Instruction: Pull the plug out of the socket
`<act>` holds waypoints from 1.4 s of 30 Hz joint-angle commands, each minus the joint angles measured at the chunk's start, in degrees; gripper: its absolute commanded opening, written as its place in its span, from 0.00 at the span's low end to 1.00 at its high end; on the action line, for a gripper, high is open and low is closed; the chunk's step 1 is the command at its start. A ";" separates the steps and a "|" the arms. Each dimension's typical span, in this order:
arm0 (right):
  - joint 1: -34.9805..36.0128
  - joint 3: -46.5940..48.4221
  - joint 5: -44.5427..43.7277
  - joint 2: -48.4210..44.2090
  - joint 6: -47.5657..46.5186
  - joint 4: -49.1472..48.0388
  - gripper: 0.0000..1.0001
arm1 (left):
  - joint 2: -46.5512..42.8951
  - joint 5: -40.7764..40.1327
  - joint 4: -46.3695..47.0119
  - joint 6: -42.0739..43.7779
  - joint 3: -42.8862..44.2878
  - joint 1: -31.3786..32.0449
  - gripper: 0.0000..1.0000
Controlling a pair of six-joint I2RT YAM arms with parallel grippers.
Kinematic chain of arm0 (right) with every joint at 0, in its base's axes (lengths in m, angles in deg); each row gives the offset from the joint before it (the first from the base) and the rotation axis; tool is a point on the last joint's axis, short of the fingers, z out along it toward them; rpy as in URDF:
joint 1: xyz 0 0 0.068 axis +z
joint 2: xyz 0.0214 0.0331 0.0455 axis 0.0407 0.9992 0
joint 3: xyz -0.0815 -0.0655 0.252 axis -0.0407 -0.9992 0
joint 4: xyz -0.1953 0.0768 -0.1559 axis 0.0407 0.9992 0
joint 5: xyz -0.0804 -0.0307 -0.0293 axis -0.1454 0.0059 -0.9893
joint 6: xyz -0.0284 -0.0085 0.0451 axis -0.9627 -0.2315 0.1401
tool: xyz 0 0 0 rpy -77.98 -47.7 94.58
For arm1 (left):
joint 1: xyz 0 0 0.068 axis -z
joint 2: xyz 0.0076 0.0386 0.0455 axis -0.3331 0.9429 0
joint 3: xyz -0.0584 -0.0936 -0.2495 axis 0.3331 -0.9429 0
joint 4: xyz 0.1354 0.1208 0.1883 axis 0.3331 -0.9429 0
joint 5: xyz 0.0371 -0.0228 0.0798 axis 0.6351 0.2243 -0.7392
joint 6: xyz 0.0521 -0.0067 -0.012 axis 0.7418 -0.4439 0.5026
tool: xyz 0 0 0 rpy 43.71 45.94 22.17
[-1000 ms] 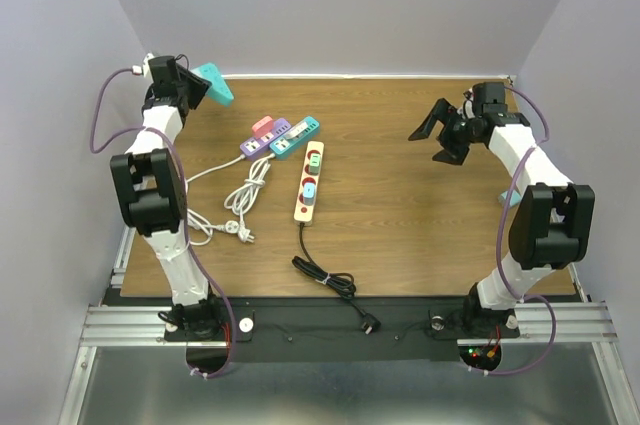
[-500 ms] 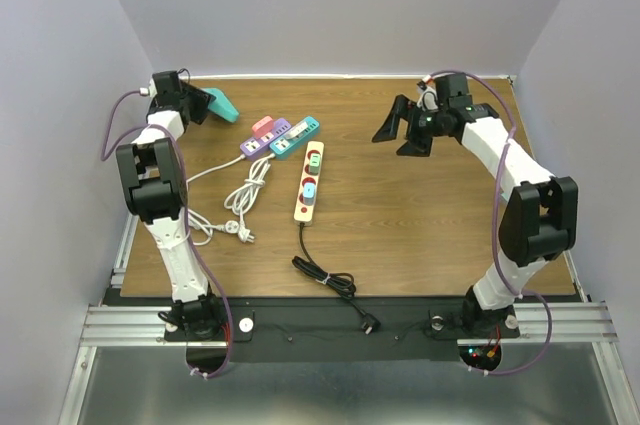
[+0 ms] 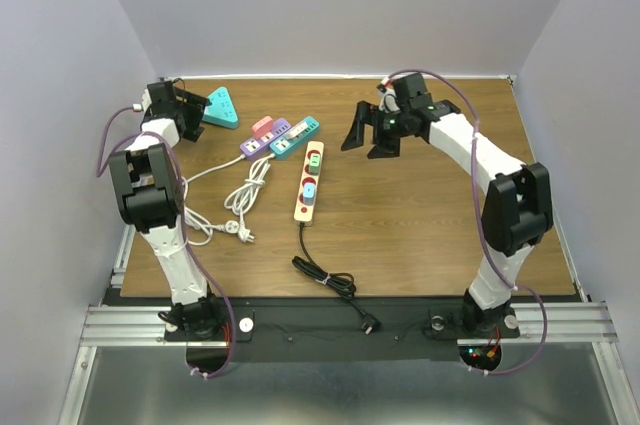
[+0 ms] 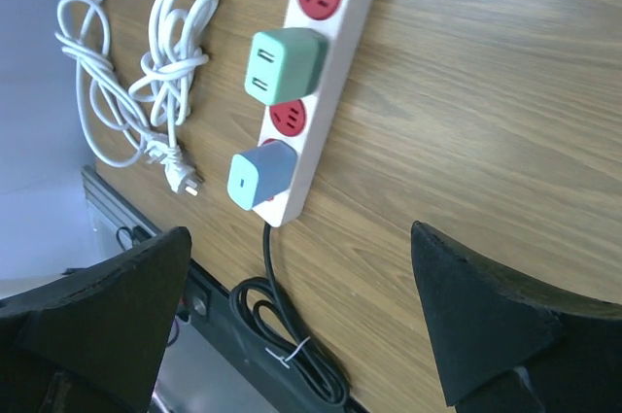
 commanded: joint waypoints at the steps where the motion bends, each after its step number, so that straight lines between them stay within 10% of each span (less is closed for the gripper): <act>1: 5.78 4.54 -4.96 2.86 0.29 0.21 0.98 | -12.16 -0.81 1.46 0.89 -5.19 0.63 0.85; 14: 14.31 19.92 -27.72 15.69 4.86 5.66 0.91 | -40.01 -0.63 -0.38 13.80 -24.69 9.32 0.84; 31: 18.36 29.77 -27.73 26.16 6.71 8.57 0.73 | -50.41 -2.83 -5.74 17.24 -34.64 13.90 0.84; 42: 18.45 27.84 -29.75 25.47 6.10 10.41 0.04 | -49.97 -1.25 -5.66 19.26 -34.30 14.95 0.84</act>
